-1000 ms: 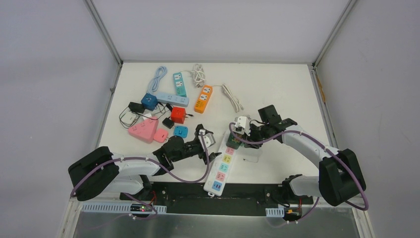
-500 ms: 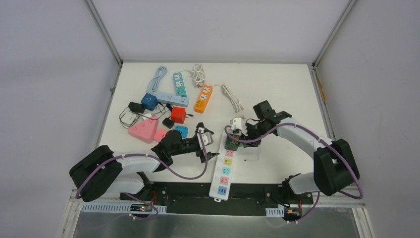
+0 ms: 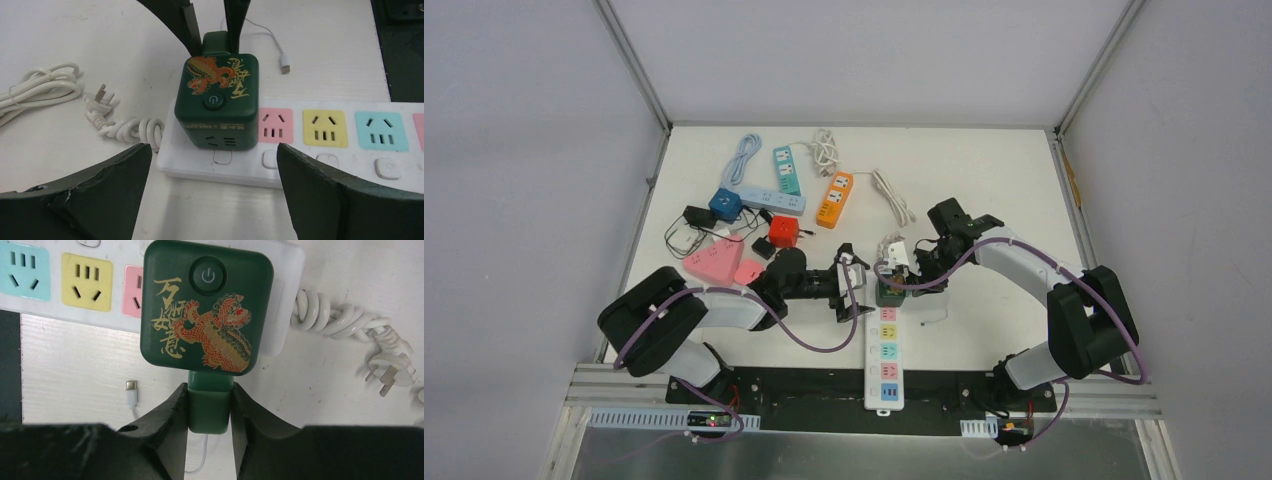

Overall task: Pull the plug off the socket
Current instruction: Remove the plug from the socket.

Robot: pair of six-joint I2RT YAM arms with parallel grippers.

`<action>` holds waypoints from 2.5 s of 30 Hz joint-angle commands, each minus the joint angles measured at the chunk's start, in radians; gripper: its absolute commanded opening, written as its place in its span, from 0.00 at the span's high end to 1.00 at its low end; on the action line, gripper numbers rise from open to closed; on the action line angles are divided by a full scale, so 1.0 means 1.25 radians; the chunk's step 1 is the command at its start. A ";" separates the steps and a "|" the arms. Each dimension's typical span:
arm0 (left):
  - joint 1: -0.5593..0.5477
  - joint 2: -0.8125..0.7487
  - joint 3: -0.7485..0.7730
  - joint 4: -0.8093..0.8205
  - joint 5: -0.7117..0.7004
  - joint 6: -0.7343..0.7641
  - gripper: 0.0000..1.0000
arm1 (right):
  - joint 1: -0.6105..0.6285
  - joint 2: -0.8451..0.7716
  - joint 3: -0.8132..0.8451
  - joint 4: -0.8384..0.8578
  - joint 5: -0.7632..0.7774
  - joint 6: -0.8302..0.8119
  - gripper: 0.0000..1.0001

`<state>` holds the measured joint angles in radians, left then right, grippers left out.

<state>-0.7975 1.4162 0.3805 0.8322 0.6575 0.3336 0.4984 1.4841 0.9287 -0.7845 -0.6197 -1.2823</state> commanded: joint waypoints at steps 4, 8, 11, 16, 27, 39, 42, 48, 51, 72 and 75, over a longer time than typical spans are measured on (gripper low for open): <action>0.001 0.169 0.028 0.364 0.011 -0.146 0.01 | 0.012 -0.005 0.007 0.019 -0.026 0.011 1.00; -0.007 0.216 0.042 0.411 0.018 -0.180 0.03 | 0.013 -0.003 0.006 0.032 -0.019 0.031 1.00; -0.016 0.231 0.049 0.420 0.010 -0.182 0.05 | 0.012 0.001 0.007 0.038 -0.016 0.041 1.00; -0.029 0.247 0.065 0.422 0.005 -0.188 0.07 | 0.012 0.003 0.009 0.052 -0.010 0.067 1.00; -0.031 0.313 0.092 0.412 0.009 -0.166 0.21 | 0.005 -0.004 0.012 0.079 0.008 0.110 1.00; -0.006 0.317 0.115 0.356 0.053 -0.128 1.00 | -0.015 -0.011 -0.018 0.131 -0.008 0.155 0.39; 0.005 0.324 0.117 0.354 0.073 -0.127 1.00 | -0.017 -0.010 -0.032 0.153 -0.002 0.149 0.35; 0.025 0.334 0.118 0.353 0.101 -0.128 1.00 | -0.010 0.014 -0.050 0.191 0.019 0.134 0.37; 0.027 0.344 0.121 0.355 0.103 -0.129 1.00 | -0.005 0.005 -0.069 0.222 0.001 0.137 0.43; 0.054 0.400 0.112 0.394 0.123 -0.140 1.00 | 0.020 -0.018 -0.006 0.121 0.064 0.138 1.00; 0.055 0.398 0.112 0.393 0.120 -0.142 1.00 | 0.020 0.002 -0.010 0.118 0.062 0.126 1.00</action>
<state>-0.7509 1.8919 0.5220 1.3544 0.7959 0.1303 0.5209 1.5009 0.8715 -0.5919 -0.5232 -1.1007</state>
